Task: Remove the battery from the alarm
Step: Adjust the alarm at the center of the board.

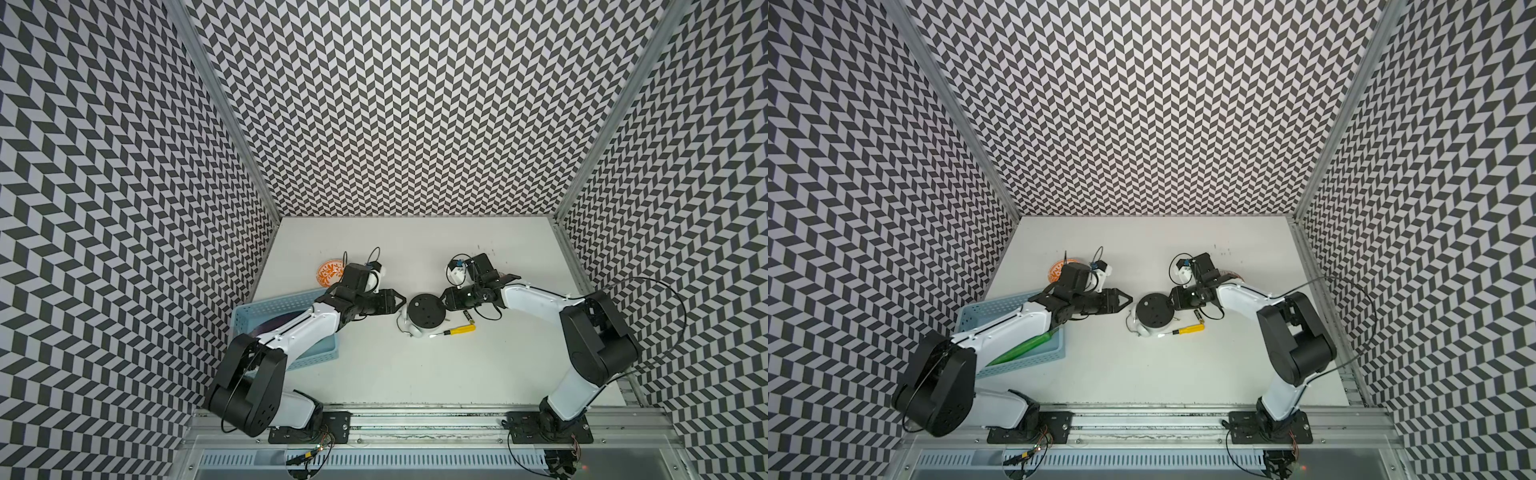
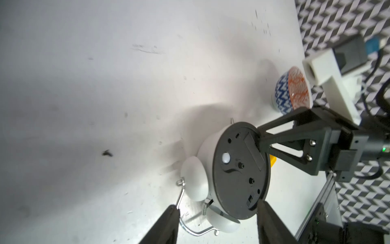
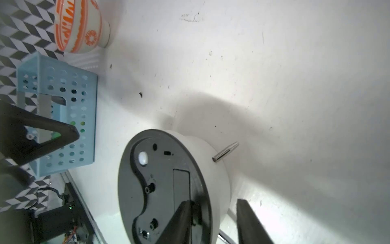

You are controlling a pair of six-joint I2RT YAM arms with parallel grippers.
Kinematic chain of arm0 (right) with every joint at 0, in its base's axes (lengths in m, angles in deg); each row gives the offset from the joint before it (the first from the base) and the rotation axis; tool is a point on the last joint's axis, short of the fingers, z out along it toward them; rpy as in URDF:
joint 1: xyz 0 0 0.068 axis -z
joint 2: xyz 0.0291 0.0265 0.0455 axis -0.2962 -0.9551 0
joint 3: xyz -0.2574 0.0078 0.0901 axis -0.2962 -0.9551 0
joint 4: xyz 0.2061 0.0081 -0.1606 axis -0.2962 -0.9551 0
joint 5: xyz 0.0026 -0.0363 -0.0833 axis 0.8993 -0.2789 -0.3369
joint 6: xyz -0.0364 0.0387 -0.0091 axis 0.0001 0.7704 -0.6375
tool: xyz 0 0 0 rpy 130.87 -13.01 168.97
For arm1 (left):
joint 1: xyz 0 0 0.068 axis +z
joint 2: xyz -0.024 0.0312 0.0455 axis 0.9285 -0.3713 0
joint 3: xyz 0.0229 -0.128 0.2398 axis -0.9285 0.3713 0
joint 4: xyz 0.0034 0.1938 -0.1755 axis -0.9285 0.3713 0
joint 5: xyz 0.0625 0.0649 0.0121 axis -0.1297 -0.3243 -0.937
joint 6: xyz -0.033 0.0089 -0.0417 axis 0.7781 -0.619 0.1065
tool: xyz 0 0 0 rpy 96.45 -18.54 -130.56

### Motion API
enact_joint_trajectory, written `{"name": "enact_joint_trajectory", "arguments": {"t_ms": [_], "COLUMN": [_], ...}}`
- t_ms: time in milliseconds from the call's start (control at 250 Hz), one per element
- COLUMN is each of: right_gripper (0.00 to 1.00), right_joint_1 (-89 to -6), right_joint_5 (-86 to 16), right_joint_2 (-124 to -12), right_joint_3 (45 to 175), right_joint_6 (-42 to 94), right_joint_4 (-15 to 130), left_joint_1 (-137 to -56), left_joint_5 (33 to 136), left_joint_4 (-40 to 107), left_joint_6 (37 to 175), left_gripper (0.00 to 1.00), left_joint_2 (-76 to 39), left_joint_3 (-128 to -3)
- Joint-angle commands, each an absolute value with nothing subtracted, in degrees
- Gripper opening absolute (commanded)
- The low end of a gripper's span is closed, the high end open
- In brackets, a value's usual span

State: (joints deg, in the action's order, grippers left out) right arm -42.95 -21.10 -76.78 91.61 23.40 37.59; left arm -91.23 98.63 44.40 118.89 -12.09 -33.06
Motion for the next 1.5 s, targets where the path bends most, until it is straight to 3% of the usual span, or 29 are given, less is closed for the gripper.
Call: {"name": "enact_joint_trajectory", "arguments": {"t_ms": [0, 172, 260, 553, 689, 829, 1005, 1258, 1498], "right_gripper": [0.49, 0.67, 0.72, 0.78, 0.78, 0.78, 0.80, 0.87, 0.91], "right_joint_1": [-43.16, -42.98, -42.98, -43.49, -46.15, -54.12, -64.33, -78.64, -82.53], "right_joint_5": [-21.89, -25.58, -26.33, -25.72, -28.73, -37.78, -49.19, -67.05, -76.06], "right_joint_2": [-68.62, -57.70, -53.40, -43.38, -38.09, -35.55, -36.41, -44.20, -59.37], "right_joint_3": [96.57, 90.19, 85.28, 73.86, 69.05, 66.94, 64.42, 57.04, 55.44], "right_joint_6": [21.60, 20.87, 20.49, 17.60, 15.16, 10.29, 3.48, -7.41, -11.78], "right_joint_4": [38.43, 46.85, 49.69, 50.17, 53.64, 56.25, 61.26, 80.28, 103.56], "left_joint_1": [-89.50, -89.29, -89.38, -91.41, -93.13, -92.89, -92.99, -92.98, -93.68], "left_joint_5": [102.11, 106.43, 107.45, 111.25, 113.22, 112.01, 106.75, 106.09, 105.06], "left_joint_4": [39.02, 27.41, 23.84, 14.06, 8.14, 11.83, 24.04, 27.20, 26.41], "left_joint_6": [124.56, 131.51, 132.39, 134.97, 138.27, 139.57, 139.53, 146.44, 151.91], "left_gripper": [0.54, 0.31, 0.27, 0.26, 0.12, 0.04, 0.00, 0.00, 0.00], "left_joint_2": [-8.43, -10.62, -13.90, -26.07, -30.93, -27.09, -16.81, -9.16, -4.54], "left_joint_3": [-25.65, -18.08, -17.49, -19.30, -20.42, -20.86, -24.20, -24.89, -24.27]}}
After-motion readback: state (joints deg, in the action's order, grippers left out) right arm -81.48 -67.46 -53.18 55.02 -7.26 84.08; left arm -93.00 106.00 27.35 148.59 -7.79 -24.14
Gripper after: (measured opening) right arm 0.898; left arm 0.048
